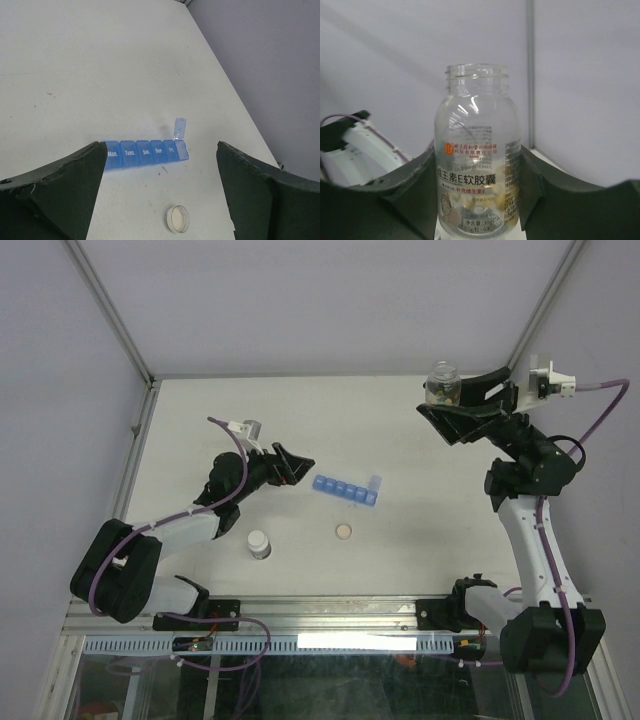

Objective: Sort the pills into containers

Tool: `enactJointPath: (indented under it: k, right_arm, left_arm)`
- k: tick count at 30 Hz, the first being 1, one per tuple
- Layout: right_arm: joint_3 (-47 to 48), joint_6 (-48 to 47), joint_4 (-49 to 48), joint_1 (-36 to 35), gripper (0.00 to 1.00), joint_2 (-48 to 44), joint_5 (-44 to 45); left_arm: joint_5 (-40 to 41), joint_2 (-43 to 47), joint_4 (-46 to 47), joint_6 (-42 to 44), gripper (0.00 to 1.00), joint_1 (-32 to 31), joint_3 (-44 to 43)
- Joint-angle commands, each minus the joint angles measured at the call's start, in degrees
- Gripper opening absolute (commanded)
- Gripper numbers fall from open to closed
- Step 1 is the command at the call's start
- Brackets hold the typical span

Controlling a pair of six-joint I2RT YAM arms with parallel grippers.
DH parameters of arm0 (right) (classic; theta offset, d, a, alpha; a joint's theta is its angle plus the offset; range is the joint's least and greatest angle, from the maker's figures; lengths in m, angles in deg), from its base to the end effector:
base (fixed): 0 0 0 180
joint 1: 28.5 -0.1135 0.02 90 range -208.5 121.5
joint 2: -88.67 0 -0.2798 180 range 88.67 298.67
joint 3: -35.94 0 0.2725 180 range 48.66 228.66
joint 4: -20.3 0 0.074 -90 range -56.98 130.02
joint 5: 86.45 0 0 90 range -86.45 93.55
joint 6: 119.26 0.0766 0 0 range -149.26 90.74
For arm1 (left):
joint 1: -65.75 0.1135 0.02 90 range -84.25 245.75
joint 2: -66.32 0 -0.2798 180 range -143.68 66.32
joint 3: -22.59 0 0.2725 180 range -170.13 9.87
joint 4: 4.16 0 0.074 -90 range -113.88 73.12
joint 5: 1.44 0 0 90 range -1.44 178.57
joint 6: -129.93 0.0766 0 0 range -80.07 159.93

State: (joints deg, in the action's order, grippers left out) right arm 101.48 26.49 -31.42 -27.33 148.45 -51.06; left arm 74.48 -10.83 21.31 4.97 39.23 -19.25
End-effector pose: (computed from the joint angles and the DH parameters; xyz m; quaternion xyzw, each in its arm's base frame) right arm 0.2152 0.0581 0.4824 -0.2686 0.4286 0.5053 0.6992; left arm 0.2836 -0.1624 0.2034 0.0228 0.7631 -0.4072 0.5013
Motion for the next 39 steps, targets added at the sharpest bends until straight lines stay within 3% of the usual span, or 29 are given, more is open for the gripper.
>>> enactJointPath:
  k: [1, 2, 3, 4, 6, 7, 8, 9, 10, 11, 12, 14, 15, 16, 17, 23, 26, 29, 39]
  right_arm:
    - [1.88, 8.57, -2.49, 0.58, 0.00, 0.52, -0.93]
    - [2.77, 8.57, 19.02, 2.99, 0.00, -4.66, -0.93]
    - [4.09, -3.41, 24.35, 2.82, 0.00, -5.29, 8.43]
    - [3.84, -4.43, 13.92, 2.44, 0.00, -3.11, 1.78]
    - [3.50, 22.43, -22.77, -2.70, 0.00, 3.61, -10.20]
    - [3.48, 19.81, -24.92, -2.02, 0.00, 3.58, -11.23]
    - [3.13, 12.80, -7.68, 0.76, 0.00, 1.37, -9.38]
    - [5.05, -8.09, 17.42, 3.02, 0.00, -1.65, -5.98]
    - [6.06, -8.09, 30.94, 2.57, 0.00, -3.45, -5.98]
    - [4.34, -8.09, 31.82, 1.37, 0.00, -4.24, -5.98]
    - [1.32, -19.96, 26.56, 0.77, 0.00, -4.73, -11.95]
    - [-4.55, -19.99, 22.88, 0.21, 0.00, -6.67, -18.05]
    - [-5.62, -24.71, 28.21, 0.43, 0.00, -8.04, -17.72]
    - [-5.29, -33.33, 42.53, 0.43, 0.00, -9.33, -16.22]
    - [-5.02, -42.87, 49.43, 0.26, 0.00, -10.03, -13.82]
    - [-4.14, -60.79, 68.69, 0.15, 0.00, -7.17, -18.86]
    - [0.23, -78.27, 86.19, 0.14, 0.00, -3.51, -14.92]
    - [1.85, -88.27, 94.04, 0.13, 0.00, 0.62, -11.13]
    - [0.75, -90.49, 95.19, -0.37, 0.00, 5.37, -10.40]
  left_arm:
    - [0.00, -4.09, -3.39, 2.55, 0.92, 1.17, -5.59]
    - [0.18, -5.74, -4.69, 2.74, 0.91, 1.47, -6.71]
    - [-0.14, -7.23, -5.91, 2.61, 0.91, 1.74, -7.95]
    - [-0.75, -8.34, -6.80, 2.63, 0.90, 2.08, -9.15]
    - [-0.79, -10.47, -8.79, 3.24, 0.89, 2.31, -11.48]
    - [-0.36, -11.16, -9.93, 3.86, 0.89, 2.46, -12.74]
    - [-0.13, -12.67, -11.27, 4.33, 0.88, 2.70, -14.13]
    - [-0.12, -14.03, -13.47, 4.74, 0.84, 3.03, -15.69]
    - [-0.50, -15.34, -15.37, 5.04, 0.79, 3.38, -17.47]
    - [-1.03, -16.61, -17.14, 5.45, 0.74, 3.67, -19.03]
    - [-1.14, -17.82, -18.78, 6.16, 0.69, 3.88, -20.44]
    - [-0.26, -20.25, -22.17, 7.75, 0.58, 4.01, -23.16]
    - [-0.04, -21.58, -24.04, 8.59, 0.55, 4.04, -24.84]
    - [-0.05, -22.96, -25.73, 9.26, 0.53, 4.10, -26.30]
    - [-0.33, -24.37, -26.89, 9.83, 0.53, 4.11, -27.68]
    - [-7.03, -32.55, -32.29, 11.17, 0.47, 4.09, -35.39]
    - [-9.61, -34.17, -32.14, 9.92, 0.47, 4.09, -35.32]
    - [-11.13, -33.75, -30.33, 9.03, 0.47, 4.11, -32.88]
    - [-18.21, -32.92, -25.63, 6.83, 0.49, 3.73, -28.70]
